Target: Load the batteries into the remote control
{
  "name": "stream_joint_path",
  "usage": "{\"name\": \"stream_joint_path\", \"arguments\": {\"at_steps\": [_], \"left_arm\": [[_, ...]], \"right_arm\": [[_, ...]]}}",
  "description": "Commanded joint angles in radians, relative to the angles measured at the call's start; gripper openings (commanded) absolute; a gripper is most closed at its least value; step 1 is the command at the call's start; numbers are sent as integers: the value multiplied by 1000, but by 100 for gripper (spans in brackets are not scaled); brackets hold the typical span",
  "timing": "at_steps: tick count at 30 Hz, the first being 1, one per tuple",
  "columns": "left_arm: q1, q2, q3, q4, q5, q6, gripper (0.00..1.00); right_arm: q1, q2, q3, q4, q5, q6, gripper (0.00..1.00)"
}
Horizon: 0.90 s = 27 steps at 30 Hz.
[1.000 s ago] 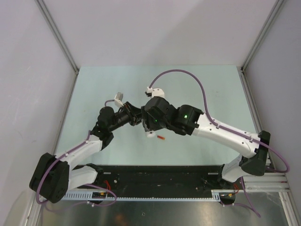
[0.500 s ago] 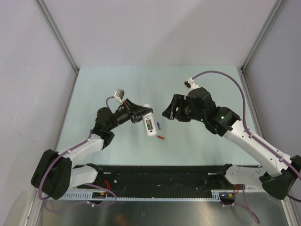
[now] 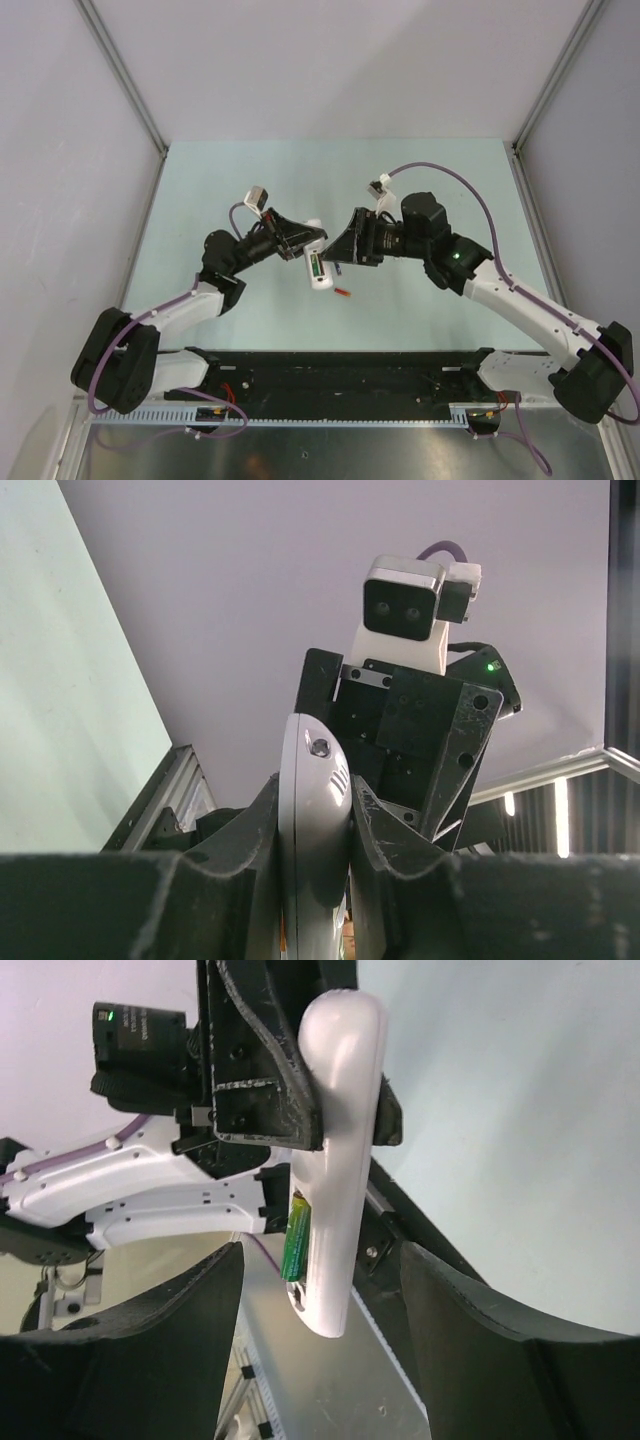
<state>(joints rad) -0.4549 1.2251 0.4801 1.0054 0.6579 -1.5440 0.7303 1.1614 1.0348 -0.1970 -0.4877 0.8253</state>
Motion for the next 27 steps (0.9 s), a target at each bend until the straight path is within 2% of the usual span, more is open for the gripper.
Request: {"name": "stream_joint_path", "arguments": {"at_steps": [1,11,16,27], "left_arm": [[4,4,-3,71,3,-41,0],[4,5,2,78,9,-64,0],[5,4,2,81,9,-65,0],[5,-10,-5,101,8,-68,0]], "right_arm": [[23,21,-18,160,-109,32,68],[63,55,-18,153,-130,-34,65],[66,76,-18,139,-140,-29,60],[66,104,-35,222,-161,23,49]]}}
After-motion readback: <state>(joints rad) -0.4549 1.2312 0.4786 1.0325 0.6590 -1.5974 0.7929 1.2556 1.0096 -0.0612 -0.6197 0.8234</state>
